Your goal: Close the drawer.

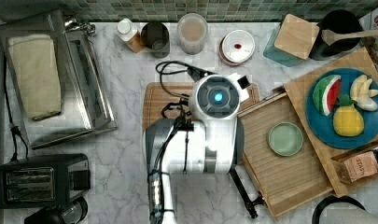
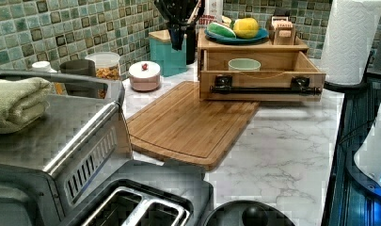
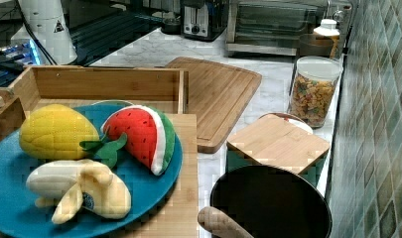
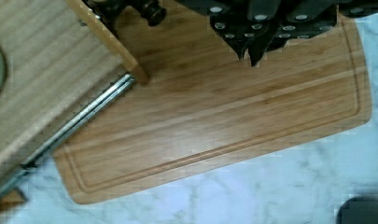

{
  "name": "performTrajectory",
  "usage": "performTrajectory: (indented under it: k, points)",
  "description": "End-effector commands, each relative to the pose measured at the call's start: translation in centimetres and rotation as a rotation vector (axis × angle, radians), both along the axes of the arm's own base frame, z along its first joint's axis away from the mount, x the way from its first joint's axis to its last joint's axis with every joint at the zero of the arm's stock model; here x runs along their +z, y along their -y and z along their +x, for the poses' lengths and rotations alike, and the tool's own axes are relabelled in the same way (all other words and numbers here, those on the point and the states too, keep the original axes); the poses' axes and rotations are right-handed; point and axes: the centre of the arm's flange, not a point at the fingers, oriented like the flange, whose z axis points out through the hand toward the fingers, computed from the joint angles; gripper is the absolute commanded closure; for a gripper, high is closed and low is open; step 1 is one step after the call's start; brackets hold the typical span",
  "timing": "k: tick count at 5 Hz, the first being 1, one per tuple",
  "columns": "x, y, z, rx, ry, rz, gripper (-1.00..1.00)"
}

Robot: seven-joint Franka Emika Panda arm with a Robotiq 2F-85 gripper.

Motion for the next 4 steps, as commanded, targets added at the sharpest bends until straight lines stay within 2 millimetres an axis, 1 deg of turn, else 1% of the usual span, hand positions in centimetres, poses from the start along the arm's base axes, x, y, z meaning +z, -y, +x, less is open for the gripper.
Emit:
performTrajectory:
  k: [1, 3, 4]
  points:
    - [-3.5, -6.5, -6.7, 0.402, 0.039, 0.064, 1.00]
    - [-6.6, -5.2, -11.6, 0.616, -0.002, 0.022, 1.00]
    - [-8.0, -4.2, -13.9, 0.665, -0.015, 0.009, 1.00]
